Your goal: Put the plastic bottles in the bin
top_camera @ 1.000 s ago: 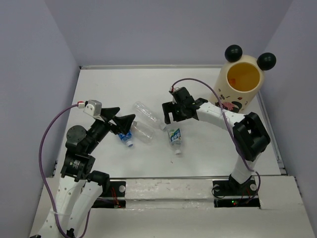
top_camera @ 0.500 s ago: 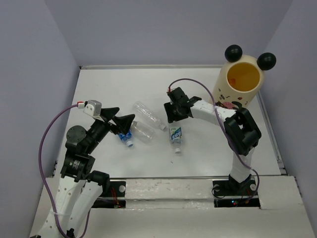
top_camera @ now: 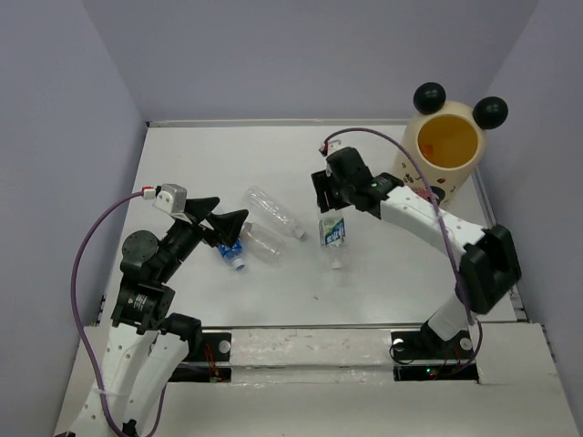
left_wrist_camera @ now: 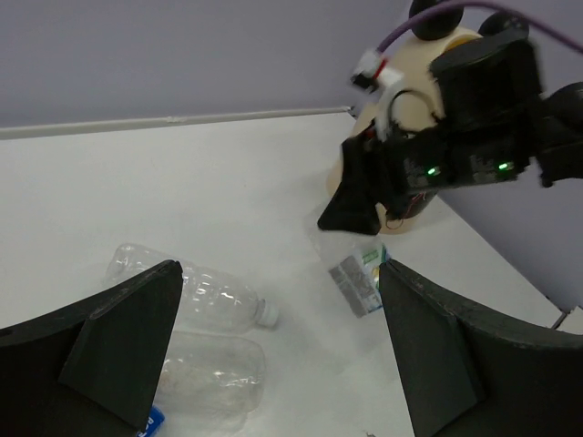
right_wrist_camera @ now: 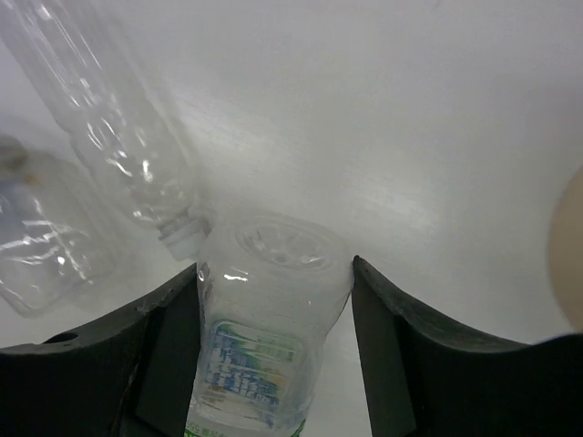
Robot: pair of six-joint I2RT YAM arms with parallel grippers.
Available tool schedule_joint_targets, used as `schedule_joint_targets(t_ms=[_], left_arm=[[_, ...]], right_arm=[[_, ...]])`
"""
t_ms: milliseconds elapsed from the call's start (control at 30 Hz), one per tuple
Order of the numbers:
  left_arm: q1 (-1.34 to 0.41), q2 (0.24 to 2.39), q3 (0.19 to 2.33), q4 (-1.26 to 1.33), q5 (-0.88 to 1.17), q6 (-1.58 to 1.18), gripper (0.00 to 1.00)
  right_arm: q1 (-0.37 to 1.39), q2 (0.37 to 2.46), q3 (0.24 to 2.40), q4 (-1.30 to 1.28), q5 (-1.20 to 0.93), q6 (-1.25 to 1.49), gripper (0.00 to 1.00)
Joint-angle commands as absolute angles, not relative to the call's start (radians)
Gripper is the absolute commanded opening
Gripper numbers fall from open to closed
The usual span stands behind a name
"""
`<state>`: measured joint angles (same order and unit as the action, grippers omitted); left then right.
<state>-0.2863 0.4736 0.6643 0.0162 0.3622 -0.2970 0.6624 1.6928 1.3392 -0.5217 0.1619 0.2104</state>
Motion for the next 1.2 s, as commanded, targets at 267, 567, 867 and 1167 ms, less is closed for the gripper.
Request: schedule_joint_targets(t_ms=[267, 567, 867, 1167], left_arm=[[-0.284, 0.457, 0.709, 0.038, 0.373, -0.290, 0.99], [-0.302, 0.443, 0.712, 0.031, 0.370, -0.284, 0.99], [-0.321, 0.442, 0.715, 0.023, 0.356, -0.276, 0.99], [-0.322, 0.452, 0.715, 0.025, 0.351, -0.278, 0.99]], right_arm=[[0.520, 1.040, 1.080, 0.585, 0.620, -0.276, 0.22], [0.364, 1.192, 1.039, 1.293, 0.638, -0.696, 0.16], [0.207, 1.298, 1.025, 1.356, 0.660, -0.713, 0.16], [0.207, 1.287, 0.884, 1.295, 0.779, -0.568, 0.55]])
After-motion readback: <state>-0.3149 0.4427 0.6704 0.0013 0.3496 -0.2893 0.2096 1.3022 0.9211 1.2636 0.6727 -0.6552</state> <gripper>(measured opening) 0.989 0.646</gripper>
